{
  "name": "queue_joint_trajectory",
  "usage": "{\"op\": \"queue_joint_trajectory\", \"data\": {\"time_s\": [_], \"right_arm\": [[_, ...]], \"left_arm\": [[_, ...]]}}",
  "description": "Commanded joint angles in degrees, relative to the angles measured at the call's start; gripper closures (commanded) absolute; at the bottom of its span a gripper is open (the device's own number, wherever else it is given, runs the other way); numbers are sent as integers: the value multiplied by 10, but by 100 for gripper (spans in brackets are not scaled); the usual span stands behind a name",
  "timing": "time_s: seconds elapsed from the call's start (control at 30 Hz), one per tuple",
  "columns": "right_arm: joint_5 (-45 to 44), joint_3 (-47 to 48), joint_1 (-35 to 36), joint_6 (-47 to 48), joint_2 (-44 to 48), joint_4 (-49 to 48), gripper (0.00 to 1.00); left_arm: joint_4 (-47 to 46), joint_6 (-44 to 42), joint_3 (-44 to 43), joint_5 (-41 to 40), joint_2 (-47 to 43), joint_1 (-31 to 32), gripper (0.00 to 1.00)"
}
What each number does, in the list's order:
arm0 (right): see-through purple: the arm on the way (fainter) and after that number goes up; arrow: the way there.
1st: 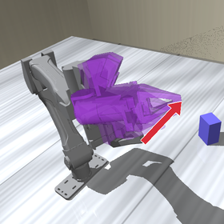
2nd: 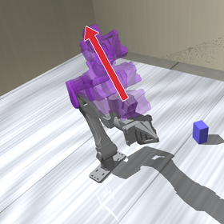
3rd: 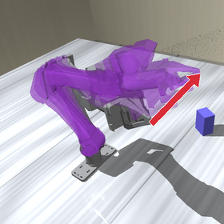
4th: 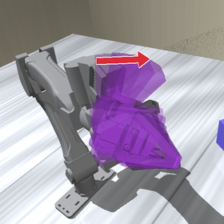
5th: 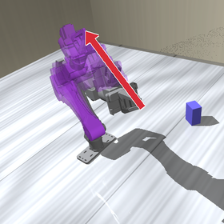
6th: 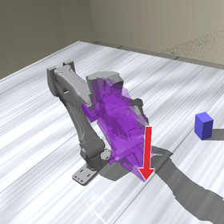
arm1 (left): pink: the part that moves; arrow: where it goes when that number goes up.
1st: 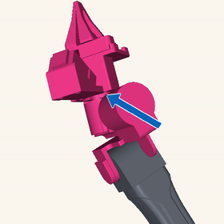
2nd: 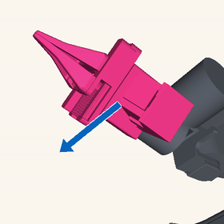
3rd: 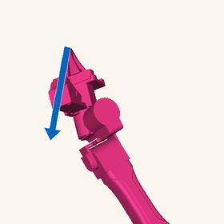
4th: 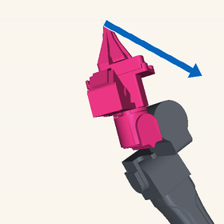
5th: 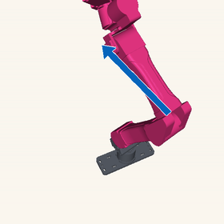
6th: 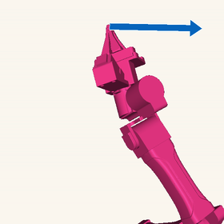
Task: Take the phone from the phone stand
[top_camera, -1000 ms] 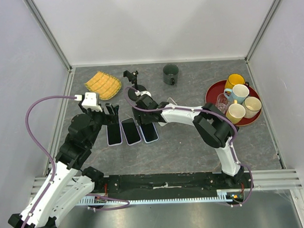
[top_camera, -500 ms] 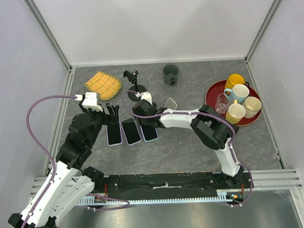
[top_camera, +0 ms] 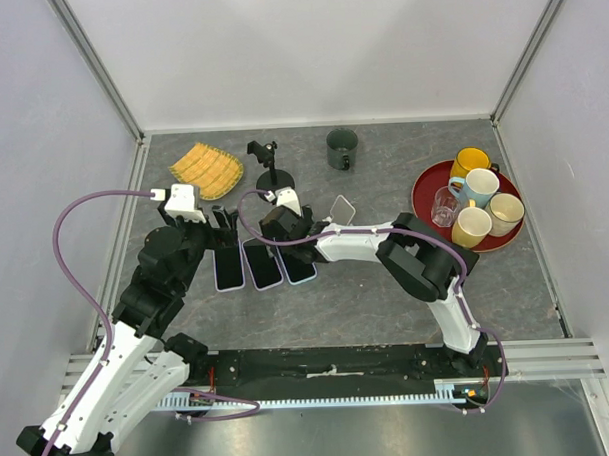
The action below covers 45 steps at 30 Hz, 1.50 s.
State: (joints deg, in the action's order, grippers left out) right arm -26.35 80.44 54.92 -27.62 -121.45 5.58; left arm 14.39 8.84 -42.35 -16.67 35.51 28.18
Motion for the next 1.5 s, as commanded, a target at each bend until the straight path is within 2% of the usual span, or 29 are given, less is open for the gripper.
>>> {"op": "queue_joint_trajectory", "data": {"time_s": [0.0, 0.37, 0.6, 0.77, 0.97, 1.03, 1.17, 1.4, 1.47], "right_arm": [[-2, -10, 1, 12, 16, -7, 2], [-41, 31, -23, 77, 107, -11, 2], [-50, -23, -112, 81, 223, -17, 2], [-77, -104, -182, 82, 353, -22, 2], [-187, -231, -241, 114, 543, -18, 2], [-240, -265, -241, 113, 619, -13, 2], [-274, -282, -241, 121, 732, 21, 2], [-317, -297, -242, 204, 901, 33, 2], [-347, -317, -242, 238, 928, 9, 2]], "left_arm": [[-24, -3, 2, -31, -5, -4, 16], [-28, 10, 7, -93, -29, -32, 13], [-26, 21, 8, -128, -42, -63, 12], [-31, 13, 10, -165, -70, -79, 11], [-69, 0, 31, -196, -123, -83, 10], [-83, -4, 44, -202, -148, -84, 9], [-115, -16, 60, -219, -196, -84, 9], [-180, -38, 88, -236, -307, -84, 7], [-193, -39, 101, -231, -340, -84, 4]]}}
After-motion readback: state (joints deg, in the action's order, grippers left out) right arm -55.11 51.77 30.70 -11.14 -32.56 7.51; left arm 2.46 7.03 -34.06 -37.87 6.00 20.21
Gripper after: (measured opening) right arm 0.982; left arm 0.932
